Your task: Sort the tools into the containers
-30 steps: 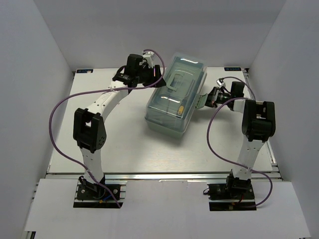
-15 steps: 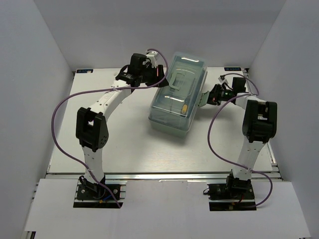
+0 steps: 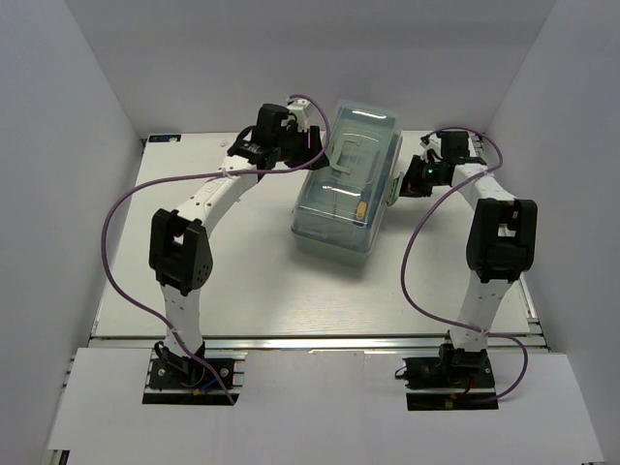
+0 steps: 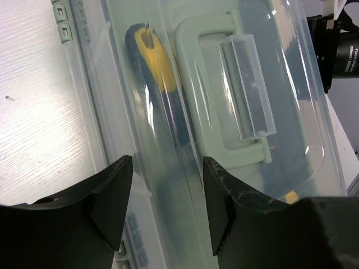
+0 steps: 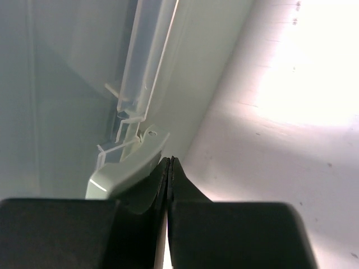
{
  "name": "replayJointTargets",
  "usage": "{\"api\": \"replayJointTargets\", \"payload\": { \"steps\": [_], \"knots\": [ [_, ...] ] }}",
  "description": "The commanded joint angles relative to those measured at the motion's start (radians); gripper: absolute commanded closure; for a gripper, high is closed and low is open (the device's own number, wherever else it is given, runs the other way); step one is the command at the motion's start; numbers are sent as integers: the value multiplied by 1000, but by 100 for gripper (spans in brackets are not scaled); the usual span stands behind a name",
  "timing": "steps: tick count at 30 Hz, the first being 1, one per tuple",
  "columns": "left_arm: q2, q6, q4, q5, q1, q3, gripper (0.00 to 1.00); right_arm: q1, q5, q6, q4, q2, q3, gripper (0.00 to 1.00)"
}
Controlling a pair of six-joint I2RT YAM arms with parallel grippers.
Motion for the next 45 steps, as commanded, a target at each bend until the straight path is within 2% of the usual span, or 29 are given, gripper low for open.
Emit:
{"api": "replayJointTargets", "payload": {
  "steps": [1,6,12,35,45],
  "knots": [
    [70,16,-84,29,-82,-11,39,109,-7,-11,-13,-92,82,100],
    [78,15,-79,29,-100,-13,38,171,134,-21,-67,-96,120,100],
    [86,12,-75,29,-116,-11,39,220,223,-70,-99,-109,160,100],
    [127,-13,-62,45,-176,12,39,327,362,-47,-154,-89,206,100],
    [130,-19,-62,43,-189,13,39,327,349,-47,-157,-43,192,100]
  ]
}}
